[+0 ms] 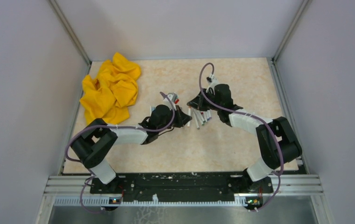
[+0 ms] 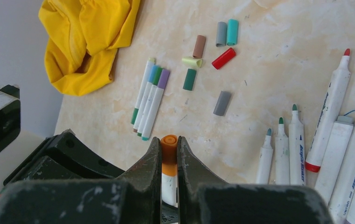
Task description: Open the pen caps
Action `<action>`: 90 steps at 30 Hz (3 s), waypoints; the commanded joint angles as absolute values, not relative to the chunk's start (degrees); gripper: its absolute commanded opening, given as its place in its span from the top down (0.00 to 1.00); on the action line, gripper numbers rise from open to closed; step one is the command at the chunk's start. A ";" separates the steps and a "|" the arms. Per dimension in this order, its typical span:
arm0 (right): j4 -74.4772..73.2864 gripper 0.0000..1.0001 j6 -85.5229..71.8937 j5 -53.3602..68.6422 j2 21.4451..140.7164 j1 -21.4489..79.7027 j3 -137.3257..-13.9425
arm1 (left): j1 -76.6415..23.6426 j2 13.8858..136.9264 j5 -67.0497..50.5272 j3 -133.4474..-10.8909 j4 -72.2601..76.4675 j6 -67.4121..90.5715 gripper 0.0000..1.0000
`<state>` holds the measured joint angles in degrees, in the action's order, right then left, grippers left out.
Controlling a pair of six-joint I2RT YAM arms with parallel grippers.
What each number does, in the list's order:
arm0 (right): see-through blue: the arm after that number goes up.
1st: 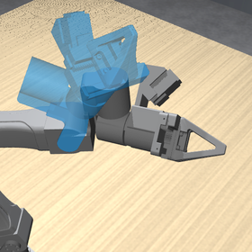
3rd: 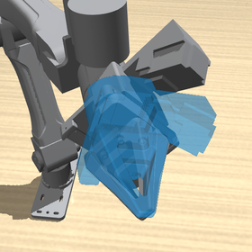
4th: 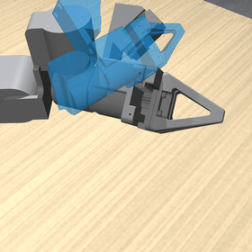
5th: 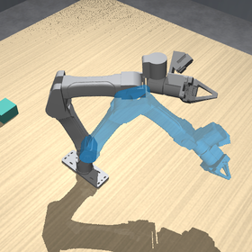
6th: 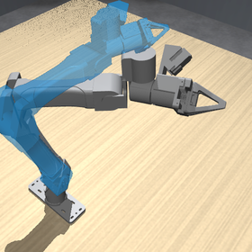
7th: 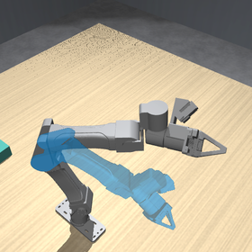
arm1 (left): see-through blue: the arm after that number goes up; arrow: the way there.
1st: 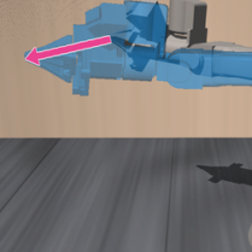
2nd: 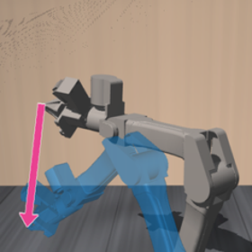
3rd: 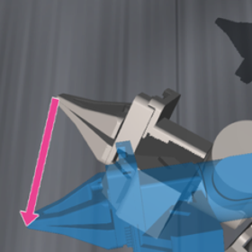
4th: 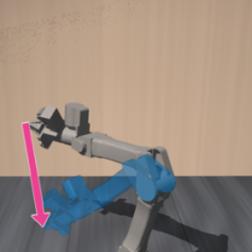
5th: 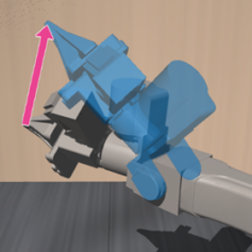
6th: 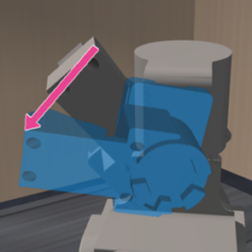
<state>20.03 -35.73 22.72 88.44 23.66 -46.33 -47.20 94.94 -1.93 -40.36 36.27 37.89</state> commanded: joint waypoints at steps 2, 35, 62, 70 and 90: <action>39.47 1.00 -30.31 9.12 87.06 19.08 -53.42 | -52.20 99.14 -6.33 -37.39 24.13 37.44 1.00; 27.29 1.00 -46.47 6.38 80.05 7.64 -56.38 | -52.87 99.02 1.80 -33.03 26.96 36.97 1.00; 20.62 1.00 -30.76 5.35 83.10 6.86 -75.49 | -56.05 101.44 6.70 -35.47 21.65 35.11 1.00; 12.37 1.00 -27.76 12.09 86.86 10.07 -75.48 | -56.03 94.79 11.04 -37.12 20.10 37.32 1.00; 0.53 1.00 -21.71 6.35 107.79 29.09 -80.01 | -55.40 90.03 23.56 -46.67 0.86 45.48 1.00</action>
